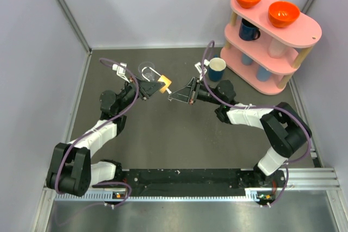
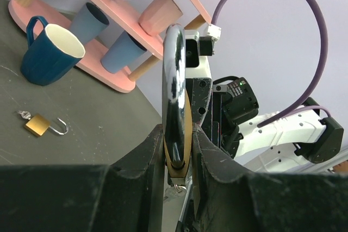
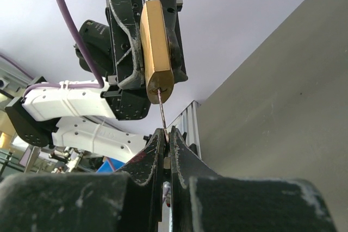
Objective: Unlock with the key
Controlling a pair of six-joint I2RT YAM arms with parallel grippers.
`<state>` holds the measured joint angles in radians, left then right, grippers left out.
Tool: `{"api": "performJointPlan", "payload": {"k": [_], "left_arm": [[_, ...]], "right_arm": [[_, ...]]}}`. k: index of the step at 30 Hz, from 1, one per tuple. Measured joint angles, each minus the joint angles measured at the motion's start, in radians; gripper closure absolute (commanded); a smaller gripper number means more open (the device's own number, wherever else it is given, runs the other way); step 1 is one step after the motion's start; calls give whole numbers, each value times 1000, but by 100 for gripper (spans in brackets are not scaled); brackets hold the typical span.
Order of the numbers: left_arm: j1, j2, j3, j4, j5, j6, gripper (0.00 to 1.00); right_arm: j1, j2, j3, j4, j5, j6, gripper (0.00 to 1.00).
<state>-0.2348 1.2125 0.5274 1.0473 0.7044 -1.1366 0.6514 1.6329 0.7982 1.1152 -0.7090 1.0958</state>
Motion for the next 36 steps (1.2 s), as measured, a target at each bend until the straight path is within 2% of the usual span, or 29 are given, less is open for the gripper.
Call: {"api": "performJointPlan", "payload": {"k": [15,36], "left_arm": [[-19,-2,21,-39,18,73,100],[8,-2,25,-21,63,-4,100]], "right_arm": [[-29,18,-1,31,-54,52,100],[-35,18,-26,103,-45,76,100]]}}
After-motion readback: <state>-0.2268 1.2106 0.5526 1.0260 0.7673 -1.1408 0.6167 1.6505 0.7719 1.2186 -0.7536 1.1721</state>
